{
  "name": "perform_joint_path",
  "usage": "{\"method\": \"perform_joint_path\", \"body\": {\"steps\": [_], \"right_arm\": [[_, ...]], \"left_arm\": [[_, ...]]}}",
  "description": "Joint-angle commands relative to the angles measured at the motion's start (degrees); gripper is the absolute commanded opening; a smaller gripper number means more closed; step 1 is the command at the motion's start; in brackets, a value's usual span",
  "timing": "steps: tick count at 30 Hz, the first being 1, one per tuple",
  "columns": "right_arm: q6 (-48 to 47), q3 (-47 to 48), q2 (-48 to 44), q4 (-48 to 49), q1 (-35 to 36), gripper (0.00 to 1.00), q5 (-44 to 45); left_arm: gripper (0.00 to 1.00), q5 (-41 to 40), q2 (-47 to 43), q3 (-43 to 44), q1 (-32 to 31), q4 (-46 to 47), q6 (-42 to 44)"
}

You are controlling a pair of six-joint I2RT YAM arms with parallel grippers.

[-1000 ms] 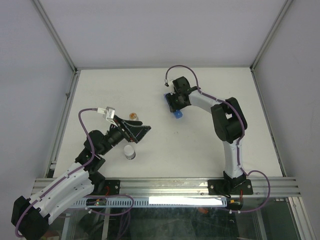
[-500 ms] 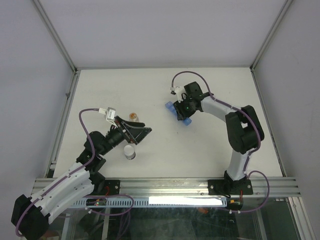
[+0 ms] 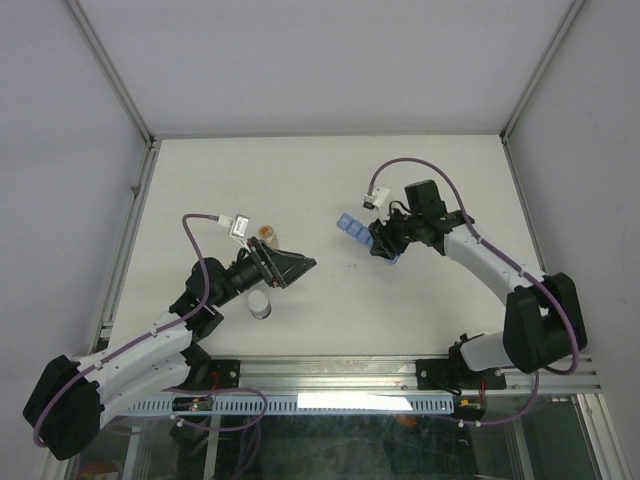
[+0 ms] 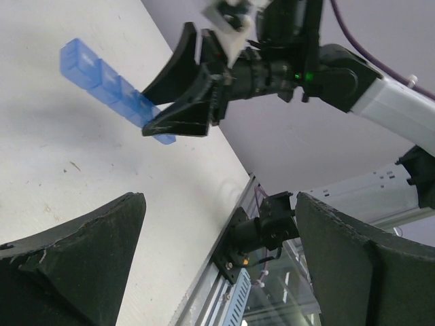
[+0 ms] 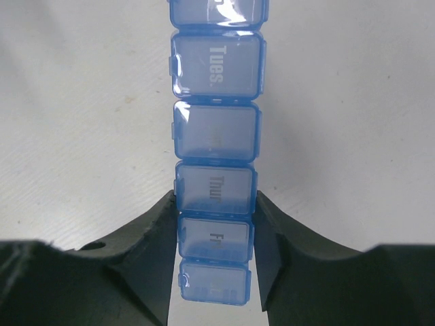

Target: Sort the pills into containers

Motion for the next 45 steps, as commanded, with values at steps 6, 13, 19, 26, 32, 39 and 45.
{"method": "perform_joint_path", "body": {"steps": [6, 13, 19, 26, 32, 39, 45], "right_arm": [[-11.4, -5.1, -14.8, 2.2, 2.5, 0.17, -11.8], [-13.7, -4.8, -15.1, 0.9, 5.6, 0.16, -12.0], [-15.3, -5.5, -15.1, 0.8, 8.4, 0.16, -10.6], [-17.2, -6.2, -15.0, 1.2, 11.6, 0.16, -6.8], [-17.7, -6.5, -14.9, 1.3, 12.8, 0.16, -5.7], [-17.9, -6.5, -14.8, 1.0, 13.0, 0.16, -6.0], [-17.4, -5.4, -14.1, -0.7, 13.1, 0.18, -7.3]], "left_arm": [[0.99, -4.8, 6.8, 2.6, -2.6, 4.7, -2.7], [0.98, -7.5, 12.4, 5.7, -4.8, 5.3, -1.5], [0.94, -9.2, 17.4, 8.1, -6.3, 5.4, -1.6], [0.79, -11.1, 20.2, 10.7, -7.3, 3.2, -1.2], [0.64, -9.3, 22.5, 11.8, -8.0, 2.6, -1.2], [0.41, -7.8, 23.0, 11.1, -8.4, 3.7, -1.7], [0.01, -6.2, 22.3, 8.7, -8.4, 7.3, -2.1]]}}
